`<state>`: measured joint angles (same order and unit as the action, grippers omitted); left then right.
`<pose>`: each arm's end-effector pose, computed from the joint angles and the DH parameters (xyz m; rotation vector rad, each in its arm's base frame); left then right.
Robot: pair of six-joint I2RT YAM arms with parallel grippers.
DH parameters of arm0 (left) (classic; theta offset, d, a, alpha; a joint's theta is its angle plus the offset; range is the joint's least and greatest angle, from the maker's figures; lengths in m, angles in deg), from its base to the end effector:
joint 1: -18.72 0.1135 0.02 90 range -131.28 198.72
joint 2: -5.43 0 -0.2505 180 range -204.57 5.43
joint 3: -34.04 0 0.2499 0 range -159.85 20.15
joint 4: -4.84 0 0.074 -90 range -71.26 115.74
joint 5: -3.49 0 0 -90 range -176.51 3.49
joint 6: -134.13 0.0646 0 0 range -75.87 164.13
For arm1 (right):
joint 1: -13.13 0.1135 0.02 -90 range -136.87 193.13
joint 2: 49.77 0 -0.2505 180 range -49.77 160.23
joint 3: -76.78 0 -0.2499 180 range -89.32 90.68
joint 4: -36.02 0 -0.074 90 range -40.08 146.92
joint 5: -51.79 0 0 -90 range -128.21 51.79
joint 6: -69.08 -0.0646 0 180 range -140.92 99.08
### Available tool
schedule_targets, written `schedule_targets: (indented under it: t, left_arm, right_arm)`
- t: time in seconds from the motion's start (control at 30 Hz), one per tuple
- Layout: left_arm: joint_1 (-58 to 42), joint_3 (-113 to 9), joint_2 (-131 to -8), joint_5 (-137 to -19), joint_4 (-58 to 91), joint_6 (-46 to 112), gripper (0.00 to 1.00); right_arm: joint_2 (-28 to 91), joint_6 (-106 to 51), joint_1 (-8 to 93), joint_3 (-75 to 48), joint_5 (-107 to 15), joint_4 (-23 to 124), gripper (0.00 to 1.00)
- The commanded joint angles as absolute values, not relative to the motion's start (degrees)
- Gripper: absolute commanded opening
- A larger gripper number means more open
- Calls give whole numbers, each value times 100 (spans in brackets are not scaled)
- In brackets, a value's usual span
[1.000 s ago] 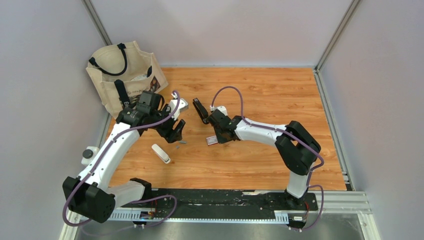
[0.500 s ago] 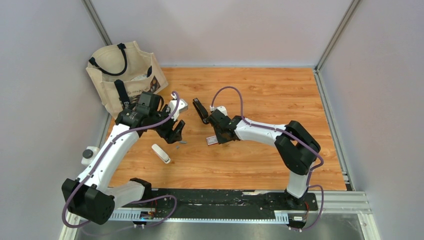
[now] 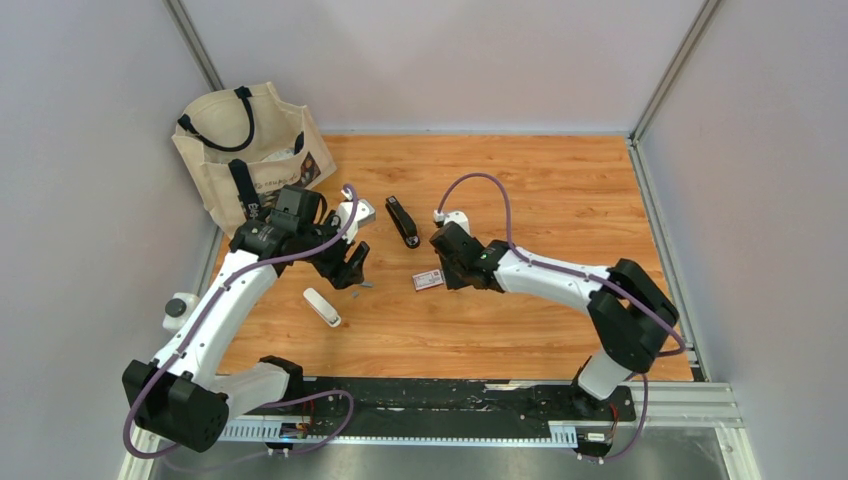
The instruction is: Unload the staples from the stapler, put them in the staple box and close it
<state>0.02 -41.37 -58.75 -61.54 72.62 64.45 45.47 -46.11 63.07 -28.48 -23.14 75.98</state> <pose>0.2082 -0.0993 0.2771 0.9926 2.3029 -0.5434 0.2344 0.2526 0.1568 -0.4638 2.5328 0.1438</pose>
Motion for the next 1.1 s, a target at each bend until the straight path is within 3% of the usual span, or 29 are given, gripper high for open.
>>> schedule_targets:
  t: [0.0,0.13,1.07]
  left_arm:
    - [17,-4172,-5794,-6032,7191,6514,77]
    - [9,-4181,-5811,-6041,7191,6514,77]
    - [17,-4278,-5916,-6058,7182,6584,77]
  right_arm:
    - [3874,-4614,6297,-3219,-2247,7084,18]
    - [3899,-4605,6279,-3255,-2449,7092,0]
    - [4893,-4491,6060,-2551,-3232,7637,0]
